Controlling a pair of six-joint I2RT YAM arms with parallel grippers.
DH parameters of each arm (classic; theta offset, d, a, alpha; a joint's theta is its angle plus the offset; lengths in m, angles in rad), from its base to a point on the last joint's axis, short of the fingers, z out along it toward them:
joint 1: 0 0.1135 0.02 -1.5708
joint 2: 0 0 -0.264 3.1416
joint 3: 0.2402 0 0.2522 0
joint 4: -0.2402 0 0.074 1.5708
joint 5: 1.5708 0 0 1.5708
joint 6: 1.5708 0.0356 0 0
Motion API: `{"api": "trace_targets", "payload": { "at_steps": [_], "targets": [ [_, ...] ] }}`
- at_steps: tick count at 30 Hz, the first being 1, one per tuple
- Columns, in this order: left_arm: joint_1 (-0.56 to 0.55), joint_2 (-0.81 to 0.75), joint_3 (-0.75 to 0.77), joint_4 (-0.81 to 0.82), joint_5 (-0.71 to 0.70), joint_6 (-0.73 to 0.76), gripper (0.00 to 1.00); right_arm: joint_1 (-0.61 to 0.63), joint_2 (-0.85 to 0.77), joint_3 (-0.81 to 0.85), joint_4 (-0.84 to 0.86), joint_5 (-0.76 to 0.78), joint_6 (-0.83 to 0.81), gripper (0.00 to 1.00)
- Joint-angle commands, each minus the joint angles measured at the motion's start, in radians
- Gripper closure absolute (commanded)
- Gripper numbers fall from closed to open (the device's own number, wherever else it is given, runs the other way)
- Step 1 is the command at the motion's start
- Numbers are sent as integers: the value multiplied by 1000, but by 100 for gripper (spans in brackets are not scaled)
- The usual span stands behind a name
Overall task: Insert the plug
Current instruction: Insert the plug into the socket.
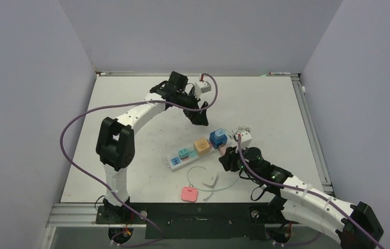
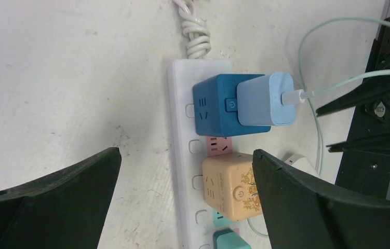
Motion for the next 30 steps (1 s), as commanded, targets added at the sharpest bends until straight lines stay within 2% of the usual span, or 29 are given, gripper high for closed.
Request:
{"api": "trace_targets", "payload": {
  "at_steps": [1, 2, 5, 6, 8, 9, 12, 14, 17, 19, 20, 22, 24, 25, 26, 27, 28, 30],
  "targets": [
    [53, -19, 168, -102, 48, 61, 4, 3, -4, -3, -47, 43, 82, 71],
    [70, -7, 206, -121, 57, 87, 4, 3, 9, 10, -65, 63, 99, 80],
    [128, 32, 244, -83, 128, -20, 4, 5, 26, 7, -62, 75, 133, 89],
    [128, 63, 285, -143, 121, -1, 4, 4, 24, -5, -53, 72, 151, 94],
    [82, 115, 435, -363, -34, 154, 4, 3, 6, -35, -18, 70, 195, 95],
    [61, 106, 448, -377, -69, 185, 4, 3, -8, -55, 8, 59, 211, 95],
    [73, 11, 275, -170, -96, 114, 4, 2, -49, -91, 42, 41, 244, 95],
    [95, -7, 220, -63, -107, 10, 4, 3, -64, -102, 33, 46, 250, 95],
    [102, 62, 293, -133, -22, 44, 4, 8, -71, -107, -2, 95, 277, 95],
    [79, 116, 357, -213, -43, 57, 4, 18, -78, -125, 33, 102, 275, 95],
    [68, 127, 360, -224, -57, 48, 3, 20, -74, -134, 64, 100, 271, 90],
    [48, 129, 321, -214, -46, 38, 1, 23, -38, -125, 93, 90, 254, 72],
    [23, 103, 243, -166, -34, 41, 1, 23, 12, -98, 101, 82, 228, 65],
    [11, 85, 200, -138, -29, 43, 1, 23, 23, -86, 107, 75, 218, 57],
    [5, 69, 164, -113, -19, 43, 1, 23, 27, -75, 113, 61, 203, 38],
    [-2, 55, 131, -92, -7, 41, 1, 22, 27, -64, 117, 45, 192, 12],
    [-6, 44, 113, -85, -3, 44, 1, 22, 27, -51, 105, 35, 177, 8],
    [-21, 39, 103, -94, -3, 59, 1, 19, 30, -17, 56, 13, 159, 10]
  ]
}}
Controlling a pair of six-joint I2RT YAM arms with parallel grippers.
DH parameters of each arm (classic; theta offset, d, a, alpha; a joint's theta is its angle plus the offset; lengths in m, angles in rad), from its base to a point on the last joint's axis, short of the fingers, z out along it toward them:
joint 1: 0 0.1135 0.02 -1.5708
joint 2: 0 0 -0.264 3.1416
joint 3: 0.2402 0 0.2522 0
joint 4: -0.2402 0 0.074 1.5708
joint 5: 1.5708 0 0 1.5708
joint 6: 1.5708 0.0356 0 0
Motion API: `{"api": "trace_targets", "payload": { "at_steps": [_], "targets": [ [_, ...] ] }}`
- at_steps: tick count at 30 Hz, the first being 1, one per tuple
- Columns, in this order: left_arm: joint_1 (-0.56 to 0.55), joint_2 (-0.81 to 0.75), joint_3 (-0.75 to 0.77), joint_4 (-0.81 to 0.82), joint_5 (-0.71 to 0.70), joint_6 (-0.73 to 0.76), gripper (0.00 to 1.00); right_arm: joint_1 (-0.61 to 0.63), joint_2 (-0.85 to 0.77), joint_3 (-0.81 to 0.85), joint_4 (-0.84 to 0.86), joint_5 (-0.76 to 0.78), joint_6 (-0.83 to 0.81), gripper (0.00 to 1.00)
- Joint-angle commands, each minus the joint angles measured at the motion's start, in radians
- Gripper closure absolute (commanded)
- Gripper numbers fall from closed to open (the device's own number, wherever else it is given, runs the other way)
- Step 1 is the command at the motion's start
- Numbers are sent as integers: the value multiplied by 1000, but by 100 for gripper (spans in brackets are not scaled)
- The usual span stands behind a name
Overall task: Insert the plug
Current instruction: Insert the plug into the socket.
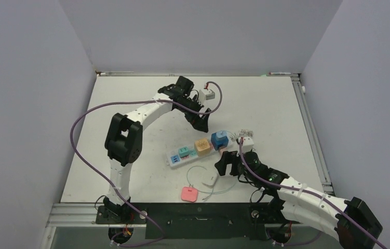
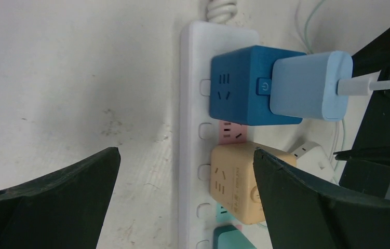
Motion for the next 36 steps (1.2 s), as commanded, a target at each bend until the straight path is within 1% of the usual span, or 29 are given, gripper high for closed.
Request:
{"api": "trace_targets", "payload": {
  "at_steps": [1, 3, 6, 7, 8, 15, 16, 18, 19, 20, 22, 23, 27, 31, 36],
  "targets": [
    [-32, -76, -34, 46, 40, 13, 1, 5, 2, 106, -4, -49, -60, 10],
    [-38, -81, -40, 56, 48, 4, 0, 5, -1, 113, -56, -86, -47, 10],
    [-49, -85, -46, 77, 58, -23, 0, 15, -42, 90, -82, -83, 2, 10],
    [-52, -86, -48, 83, 63, -28, 4, 19, -64, 72, -78, -81, 15, 10],
    [-54, -88, -50, 87, 67, -31, 5, 24, -81, 51, -73, -80, 23, 10],
    [-58, -104, -66, 94, 93, -44, 9, 47, -144, 21, -94, -95, 14, 10],
    [-61, -103, -71, 97, 91, -47, 11, 50, -155, 13, -95, -94, 22, 10],
    [-66, -96, -74, 105, 87, -50, 14, 67, -188, -25, -74, -85, 52, 2],
    [-67, -91, -71, 109, 87, -53, 16, 76, -205, -46, -47, -74, 68, 13],
    [-67, -85, -71, 117, 86, -58, 17, 82, -217, -62, -37, -63, 83, 26],
    [-67, -71, -63, 125, 80, -65, 20, 85, -226, -68, -29, -14, 88, 63],
    [-67, -63, -59, 124, 77, -65, 22, 85, -226, -62, -36, 5, 84, 74],
    [-67, -36, -48, 124, 75, -66, 27, 84, -201, -35, -50, 80, 77, 84],
    [-70, -20, -46, 148, 85, -80, 33, 73, -153, -33, 7, 145, 74, 93],
    [-73, 4, -33, 157, 93, -87, 35, 68, -60, -47, 108, 192, 51, 95]
  ]
}}
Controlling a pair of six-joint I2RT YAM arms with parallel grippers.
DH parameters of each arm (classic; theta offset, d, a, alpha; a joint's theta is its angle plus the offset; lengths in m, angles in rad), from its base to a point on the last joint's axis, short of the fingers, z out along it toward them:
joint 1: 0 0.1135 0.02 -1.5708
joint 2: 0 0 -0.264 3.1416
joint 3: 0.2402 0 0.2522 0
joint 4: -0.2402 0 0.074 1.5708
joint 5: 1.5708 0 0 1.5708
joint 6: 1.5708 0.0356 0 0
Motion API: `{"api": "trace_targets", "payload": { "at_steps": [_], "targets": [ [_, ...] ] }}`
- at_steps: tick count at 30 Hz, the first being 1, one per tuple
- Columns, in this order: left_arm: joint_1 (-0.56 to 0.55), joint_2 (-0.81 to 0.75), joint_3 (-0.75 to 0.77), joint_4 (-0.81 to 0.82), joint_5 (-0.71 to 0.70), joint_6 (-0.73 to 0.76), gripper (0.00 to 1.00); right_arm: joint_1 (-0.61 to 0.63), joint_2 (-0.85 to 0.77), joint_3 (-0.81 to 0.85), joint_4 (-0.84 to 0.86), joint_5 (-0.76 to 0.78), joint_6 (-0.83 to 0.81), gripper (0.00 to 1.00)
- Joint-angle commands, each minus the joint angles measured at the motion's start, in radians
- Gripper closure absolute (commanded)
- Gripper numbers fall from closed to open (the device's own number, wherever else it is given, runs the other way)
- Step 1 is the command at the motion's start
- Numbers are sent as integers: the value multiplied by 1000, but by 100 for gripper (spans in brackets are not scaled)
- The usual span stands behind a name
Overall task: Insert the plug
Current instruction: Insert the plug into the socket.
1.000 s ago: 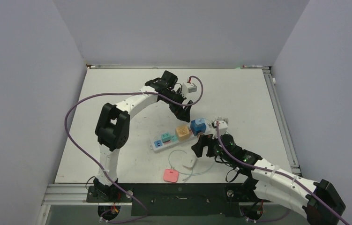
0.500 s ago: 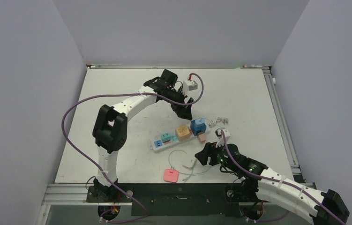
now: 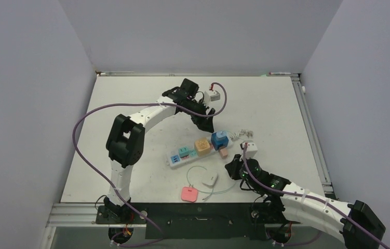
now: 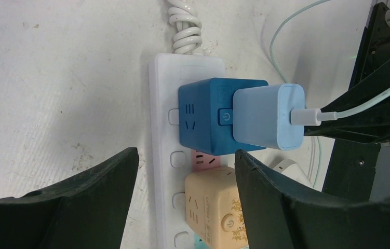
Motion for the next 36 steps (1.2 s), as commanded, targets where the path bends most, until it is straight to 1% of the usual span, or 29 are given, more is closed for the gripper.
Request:
{"api": "trace_targets", "payload": {
  "at_steps": [1, 10, 16, 19, 22, 26, 28, 29, 33, 36],
  "targets": [
    [-5, 23, 45, 49, 32, -16, 35, -7, 59, 17, 156, 86, -30, 95],
    [-5, 45, 50, 53, 37, -21, 35, -15, 39, -13, 269, 125, -77, 95],
    [-5, 49, 55, 51, 43, -19, 37, -22, 108, -16, 326, 120, -93, 95],
    [-4, 57, 75, 29, 62, -19, 39, -25, 115, -9, 318, 102, -99, 95],
    [-4, 61, 87, 25, 78, -24, 43, -26, 81, -9, 272, 91, -110, 95],
    [-5, 58, 93, 34, 88, -39, 44, -31, 35, -10, 211, 88, -116, 95],
    [-7, 59, 92, 32, 94, -39, 45, -33, 26, -19, 213, 87, -116, 95],
    [-8, 61, 92, 27, 96, -35, 46, -36, 29, -21, 217, 86, -117, 95],
    [-8, 69, 93, 5, 108, -28, 54, -40, 73, -19, 225, 67, -134, 95],
    [-10, 69, 96, -6, 118, -24, 55, -40, 99, -28, 238, 55, -137, 95]
  ]
}}
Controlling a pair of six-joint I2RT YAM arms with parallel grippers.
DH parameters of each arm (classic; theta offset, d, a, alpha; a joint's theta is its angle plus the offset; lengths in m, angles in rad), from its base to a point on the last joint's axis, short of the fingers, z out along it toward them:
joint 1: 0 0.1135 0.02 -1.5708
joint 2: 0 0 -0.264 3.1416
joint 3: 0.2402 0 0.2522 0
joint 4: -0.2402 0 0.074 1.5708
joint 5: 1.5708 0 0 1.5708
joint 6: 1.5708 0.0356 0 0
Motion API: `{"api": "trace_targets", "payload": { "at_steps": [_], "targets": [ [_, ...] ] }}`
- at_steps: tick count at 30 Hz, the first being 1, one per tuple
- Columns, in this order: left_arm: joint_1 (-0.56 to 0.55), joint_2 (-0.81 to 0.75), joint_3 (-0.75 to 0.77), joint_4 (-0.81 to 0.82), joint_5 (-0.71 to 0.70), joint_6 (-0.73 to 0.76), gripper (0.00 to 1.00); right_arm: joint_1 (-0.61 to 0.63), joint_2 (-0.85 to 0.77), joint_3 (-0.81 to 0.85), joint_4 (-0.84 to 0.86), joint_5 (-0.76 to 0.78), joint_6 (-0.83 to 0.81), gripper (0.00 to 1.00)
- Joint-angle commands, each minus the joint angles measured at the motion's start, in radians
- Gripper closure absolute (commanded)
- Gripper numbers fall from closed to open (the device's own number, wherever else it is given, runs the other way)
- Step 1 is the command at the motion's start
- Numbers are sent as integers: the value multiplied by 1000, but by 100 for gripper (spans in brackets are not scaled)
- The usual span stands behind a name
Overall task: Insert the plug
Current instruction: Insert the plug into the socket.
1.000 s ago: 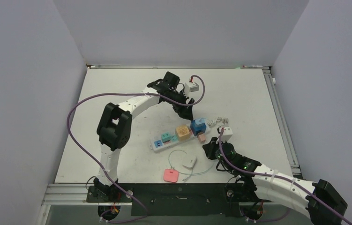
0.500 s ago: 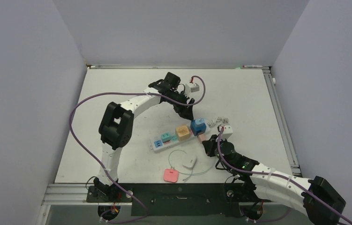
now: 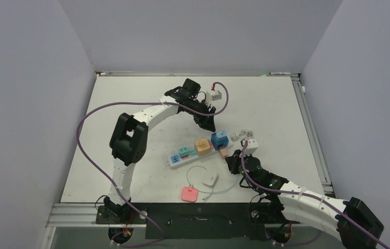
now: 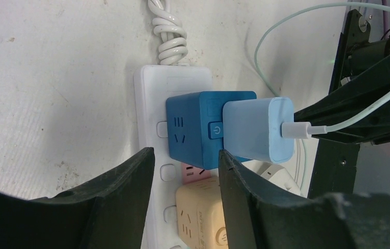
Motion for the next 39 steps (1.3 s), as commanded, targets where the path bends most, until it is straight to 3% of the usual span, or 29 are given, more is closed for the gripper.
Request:
{"api": "trace_targets", "payload": {
  "at_steps": [1, 5, 12, 17, 22, 28, 39],
  "targets": [
    [-8, 8, 50, -14, 48, 6, 55, -8, 33, -17, 33, -24, -21, 95],
    [-9, 6, 55, -16, 51, 3, 55, -9, 56, -12, 53, -18, -21, 95],
    [-19, -4, 35, -11, 55, 13, 42, -20, 97, -2, 97, -15, -30, 95],
    [-23, 0, 27, -6, 51, 20, 41, -43, 123, 5, 132, -24, -43, 95],
    [-22, 25, 28, 9, 65, 11, 48, -55, 141, 8, 157, -36, -45, 95],
    [22, 42, 86, 17, 52, -3, 63, -55, 139, 4, 156, -47, -39, 95],
    [9, 130, 174, 45, -8, -25, 66, -59, 138, 3, 158, -43, -39, 95]
  ]
}}
